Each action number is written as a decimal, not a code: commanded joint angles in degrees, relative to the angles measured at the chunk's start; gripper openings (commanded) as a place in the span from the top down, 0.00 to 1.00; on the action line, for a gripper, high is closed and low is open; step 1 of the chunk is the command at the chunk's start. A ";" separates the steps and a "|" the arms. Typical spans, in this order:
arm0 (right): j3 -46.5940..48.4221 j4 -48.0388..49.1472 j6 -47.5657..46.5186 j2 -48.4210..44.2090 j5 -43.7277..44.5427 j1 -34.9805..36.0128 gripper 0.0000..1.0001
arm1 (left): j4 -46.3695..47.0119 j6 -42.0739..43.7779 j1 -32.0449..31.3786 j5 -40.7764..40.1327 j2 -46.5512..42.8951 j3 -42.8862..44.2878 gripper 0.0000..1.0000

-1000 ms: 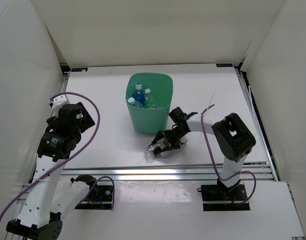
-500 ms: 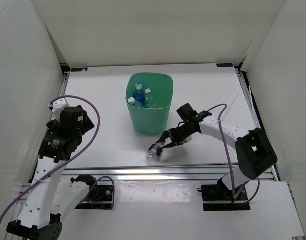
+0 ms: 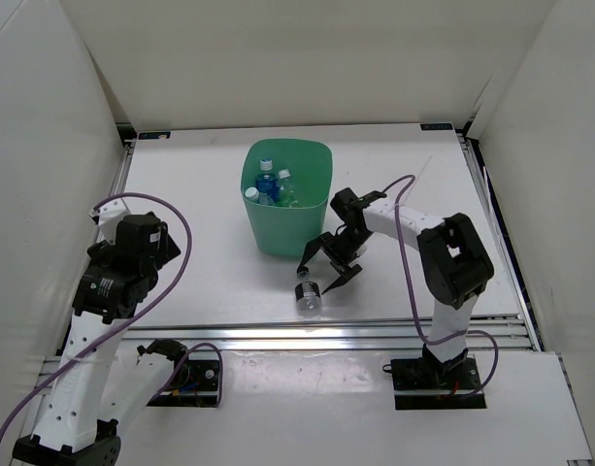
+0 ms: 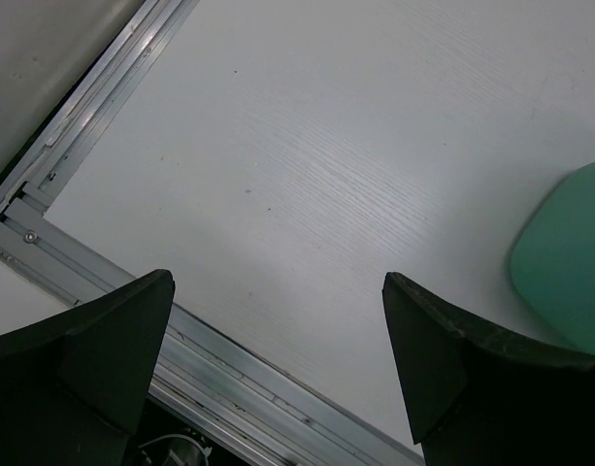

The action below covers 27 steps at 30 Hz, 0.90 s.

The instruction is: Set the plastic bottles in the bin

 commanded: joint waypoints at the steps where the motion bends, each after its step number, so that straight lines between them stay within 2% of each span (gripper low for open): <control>1: 1.56 -5.45 -7.83 1.53 3.36 -1.15 0.10 | -1.52 -1.12 0.28 -1.45 -0.59 -0.14 0.00; 16: 1.48 -5.81 -12.60 4.62 7.66 2.36 0.11 | -2.66 -1.65 0.28 -0.40 -0.59 -0.75 0.00; 20: 0.86 -5.81 -13.20 0.50 9.77 2.89 0.12 | -3.19 -1.65 0.28 0.13 -1.12 -0.75 0.00; 27: 5.85 -16.95 -16.90 -8.73 20.84 2.89 0.12 | -3.19 -2.17 0.28 0.13 -2.17 -0.75 0.00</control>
